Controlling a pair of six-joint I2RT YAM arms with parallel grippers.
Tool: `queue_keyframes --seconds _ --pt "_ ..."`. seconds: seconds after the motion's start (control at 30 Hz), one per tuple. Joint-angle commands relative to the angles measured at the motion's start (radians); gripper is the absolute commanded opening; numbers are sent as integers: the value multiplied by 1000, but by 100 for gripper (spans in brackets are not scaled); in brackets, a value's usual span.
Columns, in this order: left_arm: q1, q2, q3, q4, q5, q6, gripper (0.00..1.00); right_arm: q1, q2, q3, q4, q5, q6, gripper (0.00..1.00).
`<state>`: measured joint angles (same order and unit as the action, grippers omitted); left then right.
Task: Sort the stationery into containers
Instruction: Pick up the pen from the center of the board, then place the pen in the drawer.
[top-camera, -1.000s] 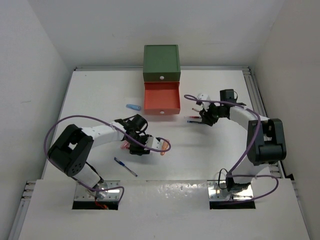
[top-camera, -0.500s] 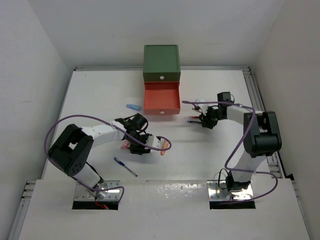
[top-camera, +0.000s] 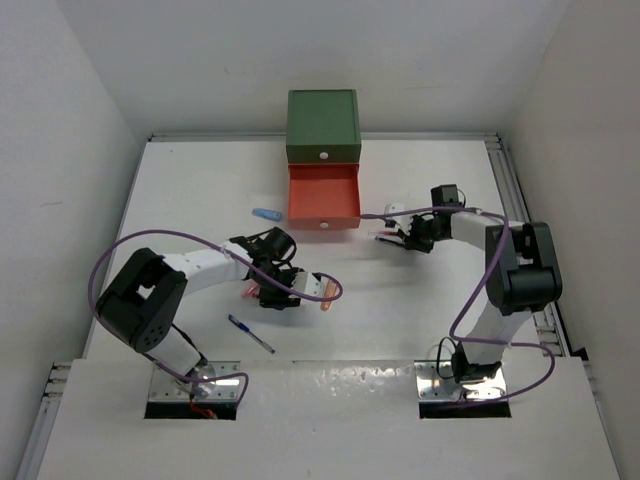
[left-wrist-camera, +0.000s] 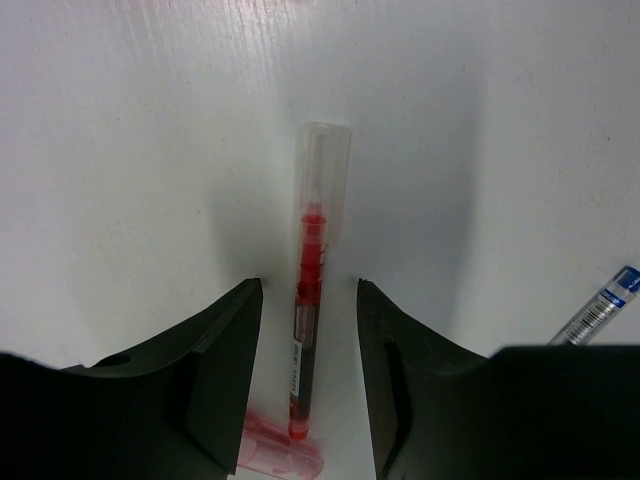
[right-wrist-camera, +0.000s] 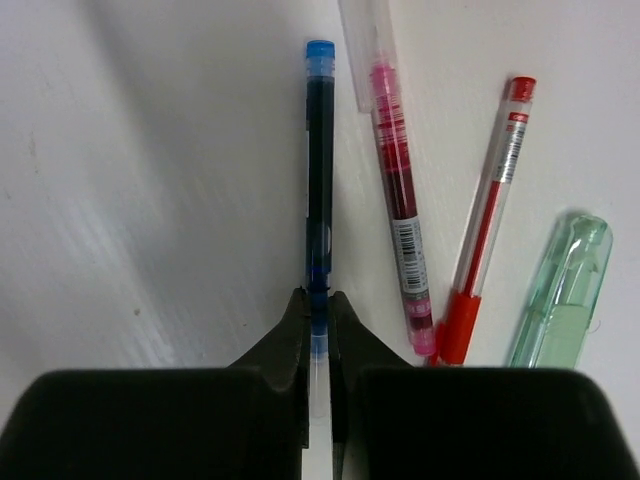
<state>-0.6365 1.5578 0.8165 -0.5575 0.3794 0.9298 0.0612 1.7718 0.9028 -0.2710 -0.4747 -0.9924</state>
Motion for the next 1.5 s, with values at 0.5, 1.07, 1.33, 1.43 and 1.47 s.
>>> queue_keyframes --seconds 0.5,1.07,1.33,1.43,1.47 --pt "-12 -10 3 10 12 1 49 78 -359 154 -232 -151 248 0" --pt "-17 -31 -37 44 10 -14 51 417 58 608 47 183 434 0" --pt "-15 -36 -40 47 -5 -17 47 422 149 689 38 196 472 45" --pt "-19 -35 -37 50 0 -23 43 420 129 688 30 179 511 53" --pt "-20 -33 -36 53 0 -25 43 419 105 682 24 164 527 56"
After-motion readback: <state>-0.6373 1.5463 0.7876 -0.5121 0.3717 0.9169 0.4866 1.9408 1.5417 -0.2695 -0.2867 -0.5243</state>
